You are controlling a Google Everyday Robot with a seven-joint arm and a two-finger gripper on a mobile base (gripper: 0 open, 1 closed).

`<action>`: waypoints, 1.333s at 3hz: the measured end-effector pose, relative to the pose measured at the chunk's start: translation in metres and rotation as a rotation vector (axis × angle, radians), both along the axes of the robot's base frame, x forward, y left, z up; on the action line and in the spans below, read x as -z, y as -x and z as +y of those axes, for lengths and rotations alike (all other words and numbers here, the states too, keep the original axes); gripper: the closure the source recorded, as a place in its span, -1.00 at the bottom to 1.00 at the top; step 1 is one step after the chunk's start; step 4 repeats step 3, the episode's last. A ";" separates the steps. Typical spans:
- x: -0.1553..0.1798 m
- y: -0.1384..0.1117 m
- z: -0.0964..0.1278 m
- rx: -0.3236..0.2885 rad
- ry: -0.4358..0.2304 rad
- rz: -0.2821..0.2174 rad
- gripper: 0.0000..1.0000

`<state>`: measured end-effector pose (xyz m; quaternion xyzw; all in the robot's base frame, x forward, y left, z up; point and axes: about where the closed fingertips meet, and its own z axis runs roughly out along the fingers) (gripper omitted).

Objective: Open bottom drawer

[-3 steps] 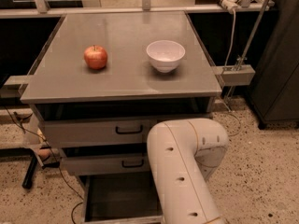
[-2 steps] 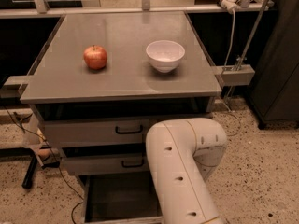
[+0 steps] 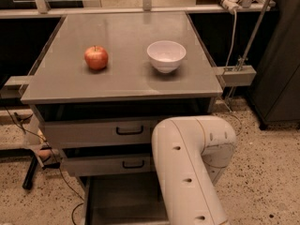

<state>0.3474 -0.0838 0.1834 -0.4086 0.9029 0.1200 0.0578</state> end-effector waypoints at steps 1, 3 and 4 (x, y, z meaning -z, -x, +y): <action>-0.019 0.025 -0.008 0.025 0.001 0.009 -1.00; -0.038 0.068 -0.027 0.096 -0.024 0.020 -1.00; -0.038 0.068 -0.027 0.096 -0.024 0.020 -1.00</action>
Offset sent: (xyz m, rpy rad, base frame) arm -0.1086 -0.0470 0.0608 0.0602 0.0177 -0.1903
